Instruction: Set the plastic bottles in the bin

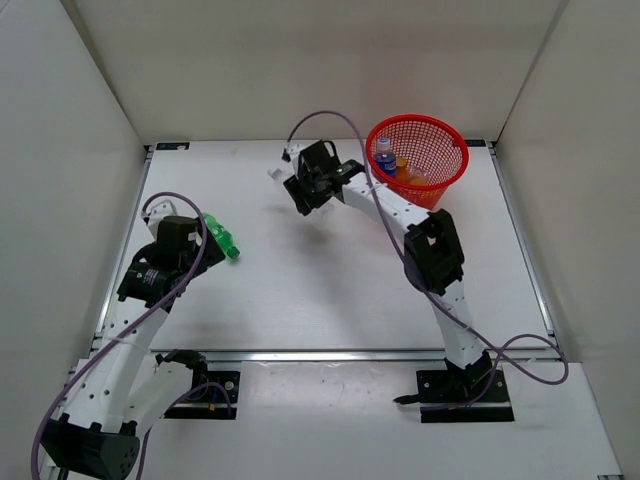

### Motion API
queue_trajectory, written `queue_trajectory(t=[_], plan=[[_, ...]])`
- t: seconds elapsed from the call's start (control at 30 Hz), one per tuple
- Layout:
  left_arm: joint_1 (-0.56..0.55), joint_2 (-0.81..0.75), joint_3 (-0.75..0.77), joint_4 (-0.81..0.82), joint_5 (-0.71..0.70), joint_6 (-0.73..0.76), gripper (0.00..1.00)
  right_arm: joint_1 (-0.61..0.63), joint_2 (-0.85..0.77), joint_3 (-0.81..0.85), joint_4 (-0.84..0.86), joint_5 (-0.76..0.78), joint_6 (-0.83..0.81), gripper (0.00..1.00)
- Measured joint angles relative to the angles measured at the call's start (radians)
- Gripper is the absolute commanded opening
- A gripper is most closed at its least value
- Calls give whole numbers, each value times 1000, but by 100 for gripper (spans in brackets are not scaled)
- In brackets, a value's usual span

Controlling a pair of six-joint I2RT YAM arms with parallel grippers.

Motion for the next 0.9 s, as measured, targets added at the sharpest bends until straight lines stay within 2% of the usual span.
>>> queue_trajectory(t=[0.17,0.3,0.43,0.57,0.63,0.7,0.8,0.9], plan=[[0,9,-1,22,5,-2,99,-20,-286,-65,43,27,5,32],[3,29,-9,41,22,-9,98,-103,-513,-90,102,88,4,33],[11,38,-27,56,36,-17,99,-261,-632,-174,180,117,6,37],[14,66,-42,64,52,-26,99,-402,-639,-293,225,134,15,38],[15,80,-43,71,57,-32,99,-452,-626,-369,235,130,20,50],[19,87,-43,76,60,-39,99,-486,-605,-409,231,125,26,75],[29,96,-43,90,60,-45,99,-510,-588,-431,222,121,27,97],[38,134,-43,122,60,-51,98,-500,-598,-431,232,114,8,100]])
